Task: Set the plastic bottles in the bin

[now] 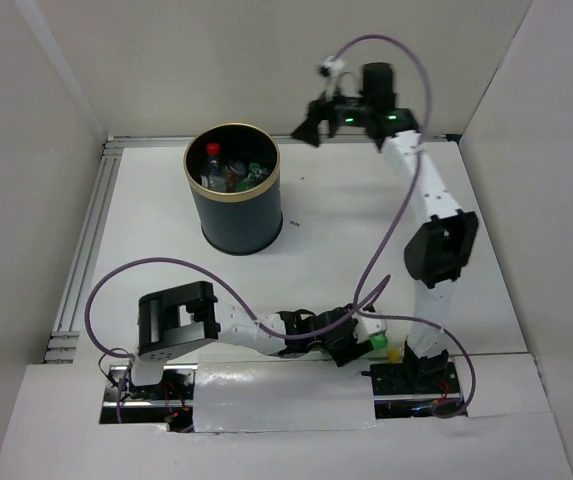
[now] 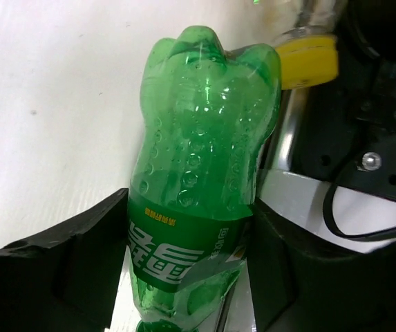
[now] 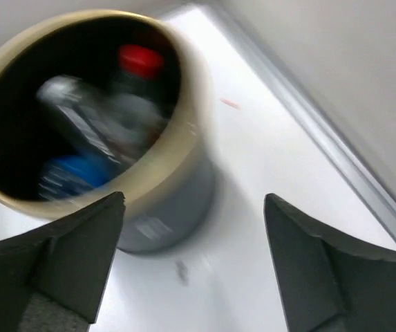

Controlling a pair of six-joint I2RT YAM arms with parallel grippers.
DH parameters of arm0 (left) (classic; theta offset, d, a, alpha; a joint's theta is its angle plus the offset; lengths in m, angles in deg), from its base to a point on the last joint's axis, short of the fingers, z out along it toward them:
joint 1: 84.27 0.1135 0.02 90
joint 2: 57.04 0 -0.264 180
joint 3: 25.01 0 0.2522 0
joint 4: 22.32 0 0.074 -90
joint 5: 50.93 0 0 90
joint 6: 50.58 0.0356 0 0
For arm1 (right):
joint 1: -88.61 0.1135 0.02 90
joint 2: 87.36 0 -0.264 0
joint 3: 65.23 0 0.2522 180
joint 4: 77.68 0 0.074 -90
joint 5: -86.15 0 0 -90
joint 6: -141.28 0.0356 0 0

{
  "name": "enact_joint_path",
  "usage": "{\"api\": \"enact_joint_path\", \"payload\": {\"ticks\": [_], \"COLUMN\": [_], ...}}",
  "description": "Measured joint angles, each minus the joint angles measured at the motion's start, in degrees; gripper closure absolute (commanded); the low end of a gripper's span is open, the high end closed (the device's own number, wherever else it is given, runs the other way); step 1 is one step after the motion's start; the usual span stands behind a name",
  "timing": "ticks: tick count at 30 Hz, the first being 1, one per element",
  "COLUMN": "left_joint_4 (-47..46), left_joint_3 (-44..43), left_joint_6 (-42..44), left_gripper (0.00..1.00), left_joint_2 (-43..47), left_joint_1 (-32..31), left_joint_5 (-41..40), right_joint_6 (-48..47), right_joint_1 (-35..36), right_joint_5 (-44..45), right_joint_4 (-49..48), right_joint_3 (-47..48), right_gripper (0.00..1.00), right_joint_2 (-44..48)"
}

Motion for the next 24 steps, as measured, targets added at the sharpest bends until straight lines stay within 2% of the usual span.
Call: {"api": "enact_joint_path", "payload": {"ticks": [1,3,4,5,6,7,8,11,16,18,21,22,24], "left_joint_4": [-0.2,-1.8,-2.0,-2.0,-1.3,-0.4,1.4,7.6,15.0,14.8,11.5,10.1,8.0], "left_joint_3": [0.2,2.1,3.3,4.9,6.8,8.3,9.9,13.1,10.9,5.9,-1.5,-3.4,-5.8], "left_joint_6": [-0.1,-0.3,-0.3,-0.3,-0.3,-0.3,-0.3,-0.2,0.2,0.5,1.4,1.6,1.7], "left_gripper": [0.91,0.95,0.95,0.99,1.0,1.0,1.0,1.0,0.98,0.98,0.92,0.92,0.89], "left_joint_2": [0.0,0.8,1.7,3.0,4.9,6.5,8.6,15.2,30.4,35.5,38.9,39.7,40.5], "left_joint_1": [0.0,0.0,0.0,0.0,0.0,0.0,0.1,1.0,7.7,13.0,21.2,24.5,30.2], "left_joint_5": [-0.7,-2.6,-3.5,-4.7,-5.9,-7.0,-8.7,-13.3,-18.8,-20.5,-22.1,-22.6,-23.3], "right_joint_6": [0.5,1.9,2.0,2.5,2.7,2.3,1.1,-6.8,-32.6,-42.4,-53.6,-56.6,-63.5], "right_joint_1": [-4.4,-12.6,-19.1,-25.7,-31.1,-35.3,-39.1,-43.8,-43.4,-43.9,-44.7,-44.8,-44.8], "right_joint_5": [0.4,0.3,0.4,-0.4,-0.7,-0.9,-1.3,-4.2,-7.8,-7.4,-6.1,-5.5,-4.0], "right_joint_4": [0.2,-0.5,-0.5,-1.7,-1.3,-0.9,-0.4,5.5,17.7,21.9,27.9,29.8,34.3], "right_joint_3": [-1.9,-5.6,-8.6,-12.2,-15.3,-17.7,-20.3,-26.3,-38.9,-44.7,-51.3,-52.7,-55.4], "right_gripper": [0.2,0.31,0.31,0.25,0.1,0.0,0.0,0.0,0.02,0.11,0.31,0.52,0.66], "right_joint_2": [1.6,4.3,6.3,8.4,10.4,11.9,13.5,18.5,28.4,31.5,33.3,33.3,33.3]}}
